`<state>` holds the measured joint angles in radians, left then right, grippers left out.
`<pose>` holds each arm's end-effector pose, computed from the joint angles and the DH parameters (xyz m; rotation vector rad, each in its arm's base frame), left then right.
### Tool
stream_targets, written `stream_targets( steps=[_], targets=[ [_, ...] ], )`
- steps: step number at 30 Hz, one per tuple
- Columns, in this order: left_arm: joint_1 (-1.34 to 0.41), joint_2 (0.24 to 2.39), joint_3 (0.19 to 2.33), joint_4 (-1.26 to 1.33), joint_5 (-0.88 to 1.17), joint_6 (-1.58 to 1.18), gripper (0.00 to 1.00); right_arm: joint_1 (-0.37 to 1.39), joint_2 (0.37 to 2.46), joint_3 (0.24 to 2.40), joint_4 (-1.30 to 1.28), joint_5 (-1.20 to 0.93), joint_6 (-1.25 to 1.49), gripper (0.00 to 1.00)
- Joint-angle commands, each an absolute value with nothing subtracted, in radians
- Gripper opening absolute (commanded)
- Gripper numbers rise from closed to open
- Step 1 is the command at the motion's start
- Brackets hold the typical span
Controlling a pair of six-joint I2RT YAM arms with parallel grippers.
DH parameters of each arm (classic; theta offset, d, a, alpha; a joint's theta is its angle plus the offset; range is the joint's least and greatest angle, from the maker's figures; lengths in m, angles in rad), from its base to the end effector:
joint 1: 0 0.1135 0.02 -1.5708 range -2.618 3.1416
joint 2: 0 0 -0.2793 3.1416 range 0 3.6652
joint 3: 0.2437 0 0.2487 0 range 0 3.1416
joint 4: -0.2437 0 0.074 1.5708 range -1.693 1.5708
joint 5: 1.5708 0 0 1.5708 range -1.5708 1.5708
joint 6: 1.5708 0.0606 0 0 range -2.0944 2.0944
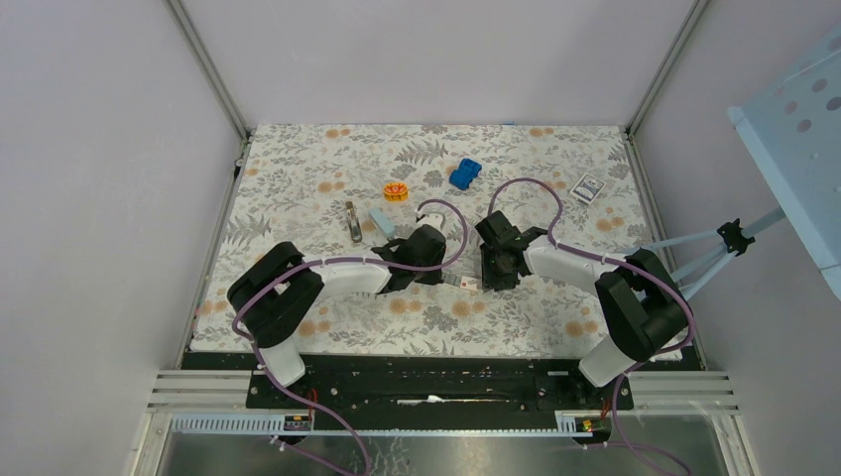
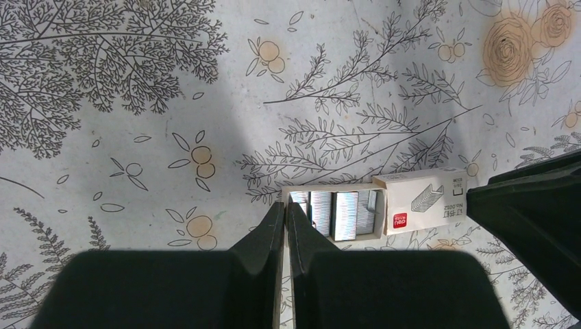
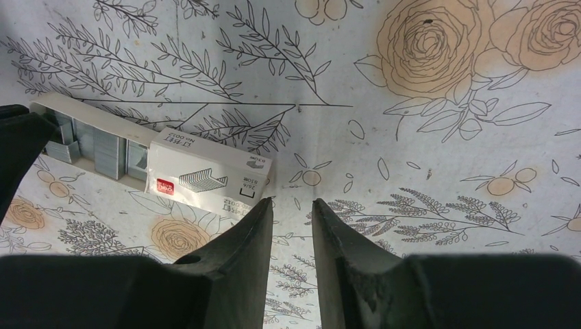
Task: Unload the staples from the stapler
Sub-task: Close the staple box at the center of the board.
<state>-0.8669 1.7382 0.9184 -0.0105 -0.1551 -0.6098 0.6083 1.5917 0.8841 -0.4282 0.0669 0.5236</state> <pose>0.2436 -0.2725 0.1546 0.2407 2.4376 -0.4989 0.2525 0.1709 0.1595 -0.0953 2.7270 0.2463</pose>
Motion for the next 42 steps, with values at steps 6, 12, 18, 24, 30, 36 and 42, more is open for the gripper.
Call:
stream_targets(
  steps=[6, 12, 18, 24, 30, 36, 42],
  targets=[
    [-0.877, 1.747, 0.96, 0.007, -0.164, -0.593, 0.07, 0.607, 1.592, 0.929, -0.431, 0.102, 0.496, 0.36],
    [-0.882, 1.749, 0.964, 0.008, -0.16, -0.583, 0.07, 0.606, 1.599, 0.947, -0.445, 0.128, 0.477, 0.36],
    [-0.884, 1.75, 0.967, 0.008, -0.159, -0.579, 0.06, 0.607, 1.612, 0.97, -0.458, 0.142, 0.46, 0.36],
    [-0.885, 1.751, 0.968, 0.006, -0.172, -0.586, 0.06, 0.607, 1.62, 0.959, -0.453, 0.125, 0.462, 0.36],
    [-0.885, 1.753, 0.966, 0.006, -0.195, -0.606, 0.06, 0.608, 1.611, 0.932, -0.454, 0.11, 0.47, 0.36],
    [-0.884, 1.757, 0.973, 0.006, -0.209, -0.622, 0.06, 0.607, 1.606, 0.919, -0.456, 0.082, 0.476, 0.37],
    [-0.885, 1.764, 0.984, 0.006, -0.204, -0.623, 0.05, 0.609, 1.597, 0.907, -0.443, 0.051, 0.484, 0.37]
  ],
)
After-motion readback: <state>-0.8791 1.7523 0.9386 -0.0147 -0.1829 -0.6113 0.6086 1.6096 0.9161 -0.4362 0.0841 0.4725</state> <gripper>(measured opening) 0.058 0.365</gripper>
